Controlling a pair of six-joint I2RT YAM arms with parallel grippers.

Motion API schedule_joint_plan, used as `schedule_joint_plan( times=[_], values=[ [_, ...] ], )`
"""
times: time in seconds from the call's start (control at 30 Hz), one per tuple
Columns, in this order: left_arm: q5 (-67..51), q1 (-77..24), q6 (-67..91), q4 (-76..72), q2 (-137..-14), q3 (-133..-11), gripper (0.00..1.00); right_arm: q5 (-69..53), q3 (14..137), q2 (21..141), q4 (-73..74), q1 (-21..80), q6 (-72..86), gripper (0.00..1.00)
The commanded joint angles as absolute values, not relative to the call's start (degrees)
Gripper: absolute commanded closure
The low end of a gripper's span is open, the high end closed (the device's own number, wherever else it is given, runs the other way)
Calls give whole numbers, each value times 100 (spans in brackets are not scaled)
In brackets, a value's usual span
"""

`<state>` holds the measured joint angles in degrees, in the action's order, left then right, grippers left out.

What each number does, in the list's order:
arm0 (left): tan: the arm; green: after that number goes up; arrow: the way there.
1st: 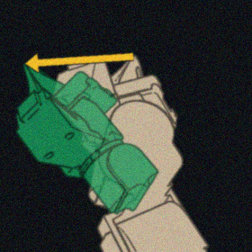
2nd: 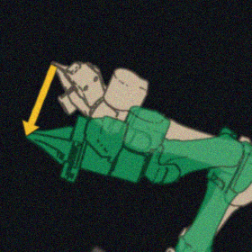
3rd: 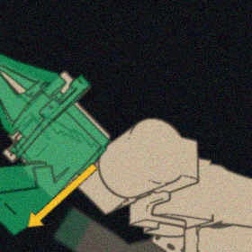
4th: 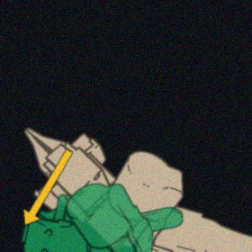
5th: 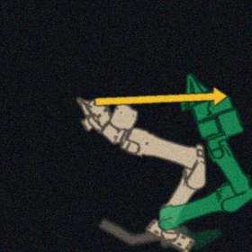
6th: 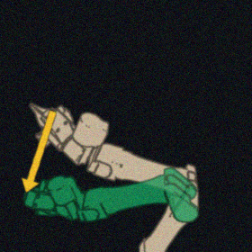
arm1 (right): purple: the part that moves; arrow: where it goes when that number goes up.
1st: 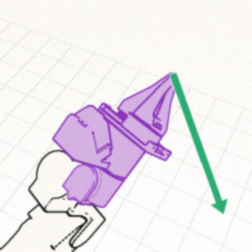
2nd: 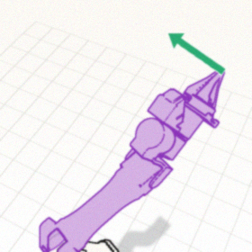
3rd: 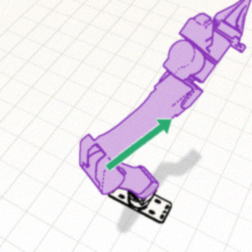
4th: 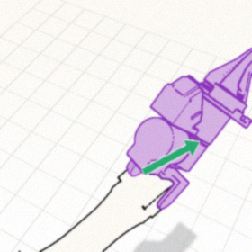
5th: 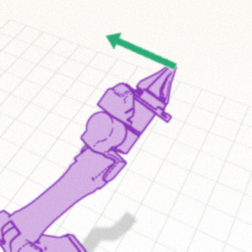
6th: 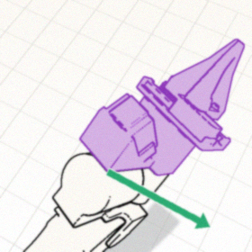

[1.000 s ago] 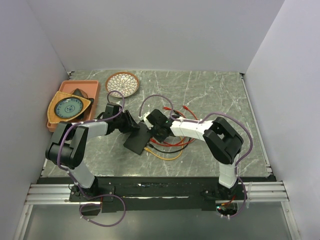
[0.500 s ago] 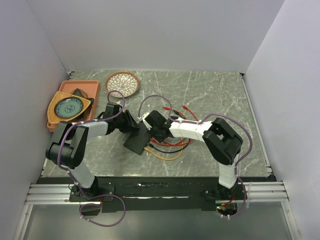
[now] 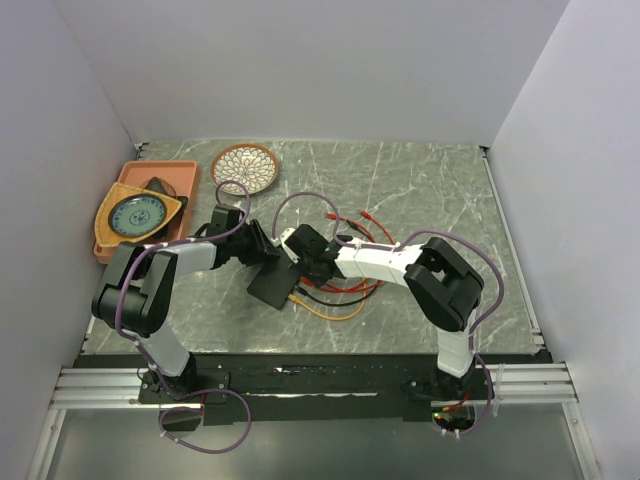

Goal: Insert the plug into the switch port

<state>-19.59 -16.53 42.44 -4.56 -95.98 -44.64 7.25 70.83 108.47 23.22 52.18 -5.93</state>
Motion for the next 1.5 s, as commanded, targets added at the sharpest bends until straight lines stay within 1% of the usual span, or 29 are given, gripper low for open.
schedule_joint_plan(
  times=[0.0, 0.27, 0.43, 0.73, 1.1, 1.47],
  values=[
    [-2109, -1811, 4157, -308, -9765, -4562, 58, 896, 7532, 10503, 1749, 5361, -668, 100],
    [-2109, -1819, 4157, -299, -9774, -4588, 58, 958, 7550, 10424, 1670, 5353, -747, 100],
    [-2144, -1828, 4148, -308, -9773, -4570, 58, 949, 7506, 10617, 1591, 5388, -747, 100],
    [-2188, -1837, 4148, -352, -9756, -4544, 59, 1414, 7505, 10749, 1397, 5388, -870, 100],
    [-2197, -1854, 4148, -360, -9729, -4535, 59, 1477, 7577, 10960, 1240, 5431, -861, 100],
    [-2250, -1872, 4140, -431, -9773, -4526, 59, 871, 7111, 10872, 572, 5432, -976, 100]
  ],
)
